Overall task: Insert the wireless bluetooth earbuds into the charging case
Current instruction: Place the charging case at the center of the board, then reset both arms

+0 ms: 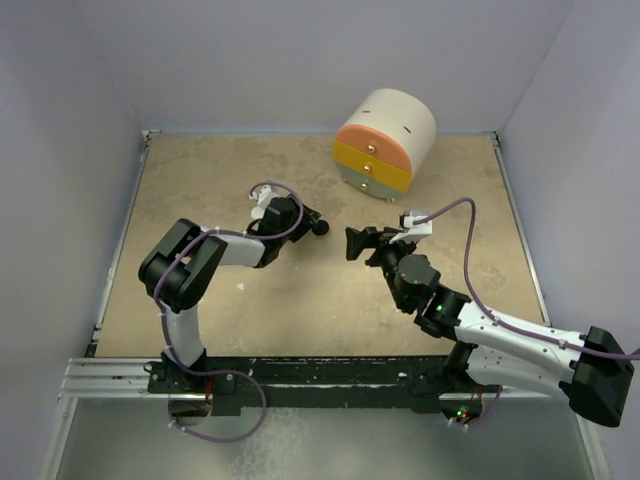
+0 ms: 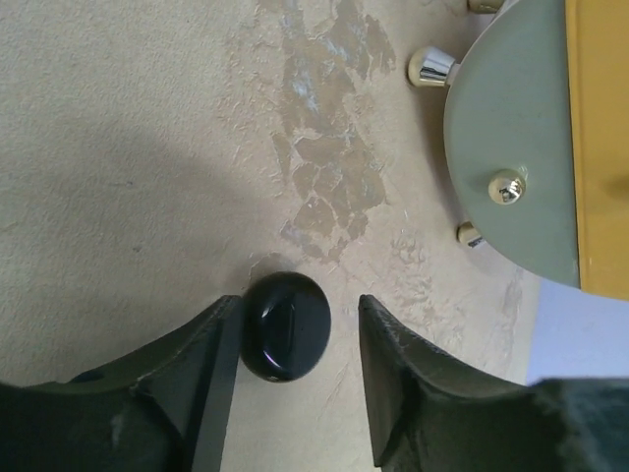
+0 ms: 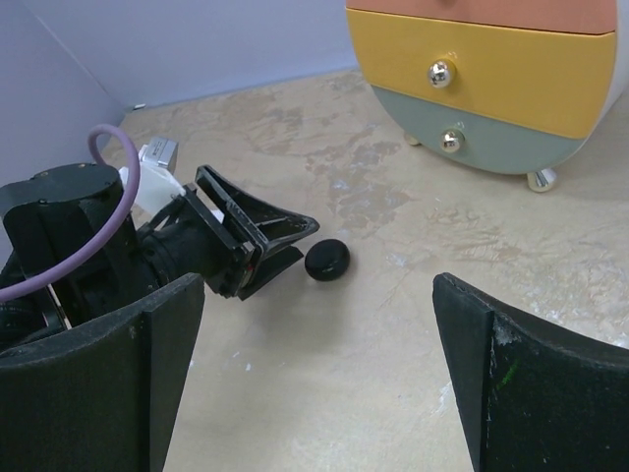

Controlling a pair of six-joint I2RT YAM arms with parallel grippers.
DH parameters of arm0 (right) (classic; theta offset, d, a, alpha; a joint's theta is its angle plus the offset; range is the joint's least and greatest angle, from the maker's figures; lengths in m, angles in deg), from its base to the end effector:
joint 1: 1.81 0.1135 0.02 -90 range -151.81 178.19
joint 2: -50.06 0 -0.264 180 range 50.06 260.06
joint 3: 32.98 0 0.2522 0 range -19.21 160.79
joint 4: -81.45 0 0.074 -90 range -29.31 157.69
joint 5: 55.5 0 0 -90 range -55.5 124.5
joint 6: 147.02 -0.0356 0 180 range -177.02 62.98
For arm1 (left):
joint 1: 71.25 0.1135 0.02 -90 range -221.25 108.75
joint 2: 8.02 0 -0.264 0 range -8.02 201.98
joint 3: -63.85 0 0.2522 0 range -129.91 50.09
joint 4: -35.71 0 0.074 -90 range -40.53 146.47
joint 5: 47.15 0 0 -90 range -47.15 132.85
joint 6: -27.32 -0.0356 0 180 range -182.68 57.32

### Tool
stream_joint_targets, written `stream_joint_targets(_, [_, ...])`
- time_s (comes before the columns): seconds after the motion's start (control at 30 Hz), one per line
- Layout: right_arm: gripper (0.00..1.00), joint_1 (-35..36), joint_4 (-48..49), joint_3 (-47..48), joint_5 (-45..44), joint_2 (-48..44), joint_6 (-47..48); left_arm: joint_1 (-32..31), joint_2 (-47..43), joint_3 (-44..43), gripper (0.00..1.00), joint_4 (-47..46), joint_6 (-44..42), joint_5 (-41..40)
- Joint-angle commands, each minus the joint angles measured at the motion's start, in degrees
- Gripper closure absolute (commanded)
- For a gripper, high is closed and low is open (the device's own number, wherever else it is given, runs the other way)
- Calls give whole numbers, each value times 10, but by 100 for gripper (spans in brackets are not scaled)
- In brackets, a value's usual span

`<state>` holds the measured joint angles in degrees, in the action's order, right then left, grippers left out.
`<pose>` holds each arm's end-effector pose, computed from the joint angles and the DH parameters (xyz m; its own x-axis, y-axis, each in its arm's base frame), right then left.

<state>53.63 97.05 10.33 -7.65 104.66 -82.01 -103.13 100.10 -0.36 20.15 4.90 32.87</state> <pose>0.1414 0.1631 0.2869 -0.0589 0.4666 -0.8825 -0.2273 0.8545 0.4670 0.3258 -0.1953 0.1377 -0.5149 -0.7519 -0.4117 -0.2238 0.5815 -0.7822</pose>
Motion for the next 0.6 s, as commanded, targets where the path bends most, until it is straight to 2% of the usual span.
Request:
stream_joint_targets(0.0, [0, -2, 12, 1, 6, -10, -8, 0, -18, -25, 48, 22, -42, -4])
stream_joint_targets(0.17, [0, -2, 12, 2, 3, 0, -14, 1, -93, -19, 41, 128, -86, -59])
stream_joint_targets(0.27, [0, -3, -29, 16, -19, 20, -40, 1, -190, 4, 38, 202, -114, -111])
stream_joint_targets(0.3, [0, -3, -42, 23, -26, 29, -50, 1, -229, 19, 40, 222, -122, -139])
stream_joint_targets(0.4, [0, -5, -97, 38, -62, 48, -102, 1, -352, 57, 70, 302, -139, -200])
stream_joint_targets(0.43, [0, -6, -117, 41, -75, 49, -128, 2, -392, 67, 73, 331, -144, -218])
stream_joint_targets(0.5, [0, -12, -134, 38, -88, 39, -149, 4, -471, 83, 72, 386, -152, -251])
stream_joint_targets(0.57, [0, -14, -133, 30, -87, 21, -148, 6, -535, 92, 64, 429, -169, -256])
